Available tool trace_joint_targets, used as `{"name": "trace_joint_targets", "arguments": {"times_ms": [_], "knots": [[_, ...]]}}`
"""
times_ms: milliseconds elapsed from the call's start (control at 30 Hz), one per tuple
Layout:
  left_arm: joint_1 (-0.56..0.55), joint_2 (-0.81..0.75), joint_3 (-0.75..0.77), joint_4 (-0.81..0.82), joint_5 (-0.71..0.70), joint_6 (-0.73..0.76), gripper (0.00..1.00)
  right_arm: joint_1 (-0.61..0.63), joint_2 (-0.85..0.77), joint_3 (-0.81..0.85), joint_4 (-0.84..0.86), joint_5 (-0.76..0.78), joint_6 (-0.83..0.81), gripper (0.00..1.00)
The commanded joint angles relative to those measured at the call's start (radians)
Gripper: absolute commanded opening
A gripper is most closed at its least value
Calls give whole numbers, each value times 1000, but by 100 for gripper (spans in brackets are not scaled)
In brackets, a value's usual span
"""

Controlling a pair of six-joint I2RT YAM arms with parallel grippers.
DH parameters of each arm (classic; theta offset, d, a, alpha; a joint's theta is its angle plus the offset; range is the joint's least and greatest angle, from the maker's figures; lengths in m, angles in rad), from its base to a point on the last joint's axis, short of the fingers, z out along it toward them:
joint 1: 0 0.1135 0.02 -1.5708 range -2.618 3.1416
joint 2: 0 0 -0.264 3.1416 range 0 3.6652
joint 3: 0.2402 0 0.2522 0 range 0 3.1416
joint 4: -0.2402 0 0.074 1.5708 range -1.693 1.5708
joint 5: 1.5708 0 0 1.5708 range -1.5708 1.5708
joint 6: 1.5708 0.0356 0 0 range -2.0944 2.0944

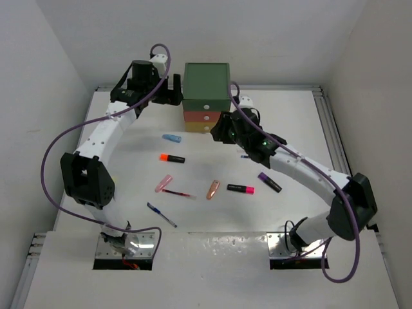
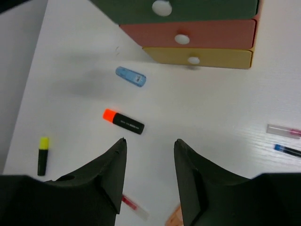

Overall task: Sort the stationery into containers
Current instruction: Open the drawer in the storage box.

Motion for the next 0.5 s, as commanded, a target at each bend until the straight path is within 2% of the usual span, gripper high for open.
{"name": "trace_joint_targets", "arguments": {"times_ms": [0,167,267,300,400,433,467], "knots": [[-13,-25,38,63,-21,-8,100,-34,73,130,37,52,121,44],[-45,82,180,26,-63,70,100,-72,240,286,-42,51,187,41],[-38,134,298,23,-3,96,99,-90,292,320,-49,71,206,41],[-38,143,311,27,15,96,97,-94,300,328,-48,72,209,41],[-45,192,352,52,5,69,84,-103,331,345,-46,85,229,41],[-47,223,366,52,2,64,77,-107,348,349,-39,78,229,41],[-48,240,378,49,-3,58,75,-113,357,354,-27,66,230,41]]}}
